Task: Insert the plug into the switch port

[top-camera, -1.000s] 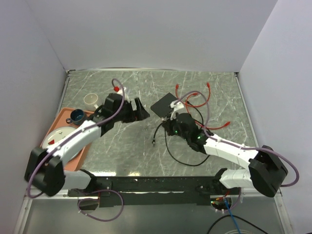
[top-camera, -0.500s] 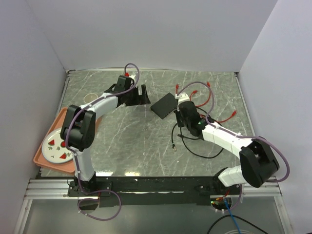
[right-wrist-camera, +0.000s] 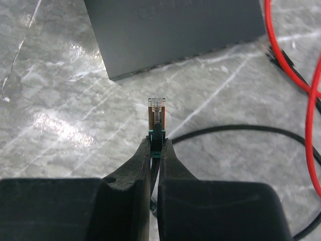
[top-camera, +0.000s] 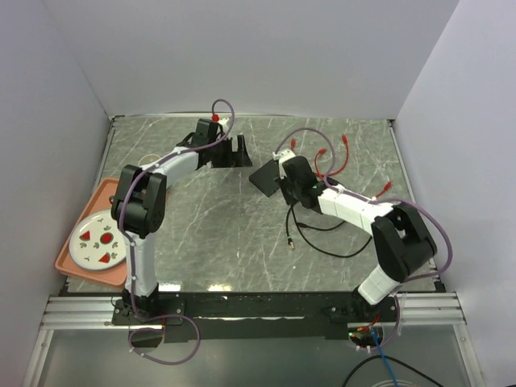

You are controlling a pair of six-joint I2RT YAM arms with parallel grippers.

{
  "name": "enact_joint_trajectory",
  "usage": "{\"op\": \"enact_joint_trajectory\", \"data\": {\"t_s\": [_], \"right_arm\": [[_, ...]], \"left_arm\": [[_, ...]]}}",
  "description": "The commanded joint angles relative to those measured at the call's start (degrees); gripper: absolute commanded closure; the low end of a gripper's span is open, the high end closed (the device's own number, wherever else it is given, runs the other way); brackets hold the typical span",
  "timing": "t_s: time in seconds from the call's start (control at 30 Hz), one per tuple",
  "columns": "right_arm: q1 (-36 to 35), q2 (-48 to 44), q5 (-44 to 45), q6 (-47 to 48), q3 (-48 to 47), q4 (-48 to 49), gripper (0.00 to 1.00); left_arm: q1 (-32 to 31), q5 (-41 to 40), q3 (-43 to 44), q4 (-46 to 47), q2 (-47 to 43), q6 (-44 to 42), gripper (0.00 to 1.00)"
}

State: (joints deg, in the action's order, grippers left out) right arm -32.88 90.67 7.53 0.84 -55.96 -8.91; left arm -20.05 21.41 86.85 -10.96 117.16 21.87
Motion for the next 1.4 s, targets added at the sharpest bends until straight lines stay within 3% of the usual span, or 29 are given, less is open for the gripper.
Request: {"op": "enact_joint_trajectory", "data": {"t_s": [0.0,0.4,0.83,1.37], "right_arm": [[0.3,4.4,-0.9,2.8,-5.1,-2.4,1.0],[0.3,12.1,-2.2,3.2,-15.6,-11.9,1.0],[0.2,14.6,-0.5,4.4,-16.8,-17.1,1.0],[0.0,20.1,-4.5,4.3,-22.6,-18.2,1.0]], "left_arm": [[0.5,5.4,4.2,3.4,2.5,-2.4,0.01],[0.4,11.8,19.2,-1.5,13.6,-5.0,0.01],[-0.4,16.8,20.5,-2.5,16.6,-5.4,0.0],[-2.3,16.5,22.6,-1.8,19.3,-5.5,0.0]]}}
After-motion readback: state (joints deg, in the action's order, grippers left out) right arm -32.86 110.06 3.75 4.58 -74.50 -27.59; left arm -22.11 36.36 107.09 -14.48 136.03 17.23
